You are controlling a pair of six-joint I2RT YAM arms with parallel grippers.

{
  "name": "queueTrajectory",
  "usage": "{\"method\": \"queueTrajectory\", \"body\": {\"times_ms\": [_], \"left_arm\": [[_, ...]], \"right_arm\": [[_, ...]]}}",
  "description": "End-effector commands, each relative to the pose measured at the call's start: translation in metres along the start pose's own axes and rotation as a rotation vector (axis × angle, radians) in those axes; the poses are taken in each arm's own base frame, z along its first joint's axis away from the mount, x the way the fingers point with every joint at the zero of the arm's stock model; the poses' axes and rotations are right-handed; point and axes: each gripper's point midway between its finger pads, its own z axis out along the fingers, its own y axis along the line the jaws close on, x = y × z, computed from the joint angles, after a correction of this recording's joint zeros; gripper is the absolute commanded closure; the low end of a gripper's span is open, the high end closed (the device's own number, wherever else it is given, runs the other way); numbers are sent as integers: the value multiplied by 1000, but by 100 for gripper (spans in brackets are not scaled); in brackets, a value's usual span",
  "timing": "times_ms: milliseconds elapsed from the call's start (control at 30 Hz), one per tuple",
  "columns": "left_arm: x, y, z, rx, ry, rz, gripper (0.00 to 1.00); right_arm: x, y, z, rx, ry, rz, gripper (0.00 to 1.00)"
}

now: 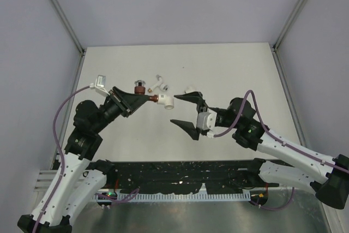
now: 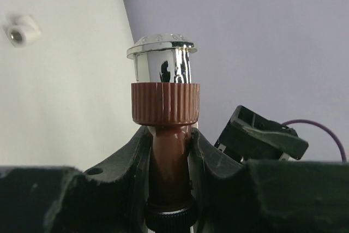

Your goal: Install the water faucets

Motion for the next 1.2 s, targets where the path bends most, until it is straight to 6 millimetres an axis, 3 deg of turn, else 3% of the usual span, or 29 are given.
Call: {"method": "queueTrajectory", "body": {"times_ms": [0, 233, 433, 733, 933, 1167], "left_arm": [[-3, -31, 0, 103, 18, -111, 100], [4, -39, 1, 139, 76, -143, 100], [10, -47, -1, 161, 125, -137, 100], [14, -52, -2, 190, 159, -140, 100], [16, -54, -2, 207, 176, -129, 100], [11, -67, -7, 299, 129, 26, 100]], "right_arm": [[-11, -14, 3, 56, 28, -278, 15], [-1, -8, 15, 32, 76, -392, 15], [3, -18, 22, 103, 82, -456, 16], [2, -19, 29, 108, 69, -452, 27], [-1, -18, 33, 89, 66, -386, 47], [-10, -13, 40, 46, 54, -143, 82]]}}
